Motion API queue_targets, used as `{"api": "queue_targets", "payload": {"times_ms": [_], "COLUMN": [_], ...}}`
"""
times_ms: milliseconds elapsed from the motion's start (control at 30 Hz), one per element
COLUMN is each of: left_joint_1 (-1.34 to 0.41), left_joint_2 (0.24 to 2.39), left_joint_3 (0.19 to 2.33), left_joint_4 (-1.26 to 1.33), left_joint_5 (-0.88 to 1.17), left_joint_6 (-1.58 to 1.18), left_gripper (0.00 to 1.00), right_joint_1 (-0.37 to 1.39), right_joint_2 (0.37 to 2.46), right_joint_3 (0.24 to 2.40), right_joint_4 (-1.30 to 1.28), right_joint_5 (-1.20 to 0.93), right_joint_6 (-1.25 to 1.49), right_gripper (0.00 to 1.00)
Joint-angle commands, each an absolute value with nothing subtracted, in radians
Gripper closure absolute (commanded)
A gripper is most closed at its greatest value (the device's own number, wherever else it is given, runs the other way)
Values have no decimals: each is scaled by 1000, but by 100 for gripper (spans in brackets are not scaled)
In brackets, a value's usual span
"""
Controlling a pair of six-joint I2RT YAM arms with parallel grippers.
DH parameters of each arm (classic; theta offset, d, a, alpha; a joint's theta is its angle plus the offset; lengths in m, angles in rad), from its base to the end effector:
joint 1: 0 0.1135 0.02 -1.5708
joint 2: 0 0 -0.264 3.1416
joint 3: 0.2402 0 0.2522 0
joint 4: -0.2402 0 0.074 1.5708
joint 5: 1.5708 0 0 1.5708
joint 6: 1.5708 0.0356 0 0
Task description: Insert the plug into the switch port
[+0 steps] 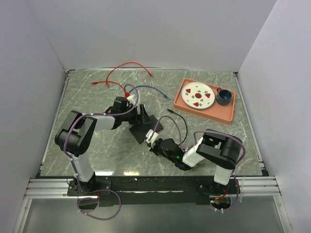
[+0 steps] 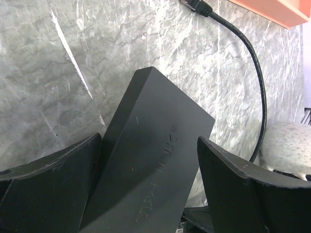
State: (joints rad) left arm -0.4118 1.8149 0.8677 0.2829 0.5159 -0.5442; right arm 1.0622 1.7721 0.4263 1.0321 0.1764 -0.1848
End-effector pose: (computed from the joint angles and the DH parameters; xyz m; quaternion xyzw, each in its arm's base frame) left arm 0.3212 -0.1595 0.1411 0.0540 0.8748 -0.3984 0.2704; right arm 0.1465 0.2499 0.1131 -0.4284 0.6844 0.1843 0.5605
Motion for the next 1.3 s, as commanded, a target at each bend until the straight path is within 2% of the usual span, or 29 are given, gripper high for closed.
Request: {"api": "queue_targets", "payload": {"times_ms": [0,167,367,733,1267], "left_joint_1": [-445,-425,-391,-387,-387], "left_joint_2": [1829,1760,1698,1703,1726], "left_joint_3": [795,810,784,775,755], "left_joint_4": [51,3,-37,-20,-9], "left_joint_5": [535,413,367,380,396], "left_joint_6": [-589,-583,-583,-580,-581], "left_gripper": [11,10,10,12,14], "right_joint_1": [1060,1065,1065,1088,1127], "right_joint_2": [1766,1746,1720,1706,1752], "right_joint_3": [472,477,428,365,423], "right_joint_4": [1158,1036,996,1055,1072], "right_joint_5": [327,386,416,376,413], "right_joint_6": [-216,-187,-129,-118,-95], "right_gripper": [100,100,100,100,100]}}
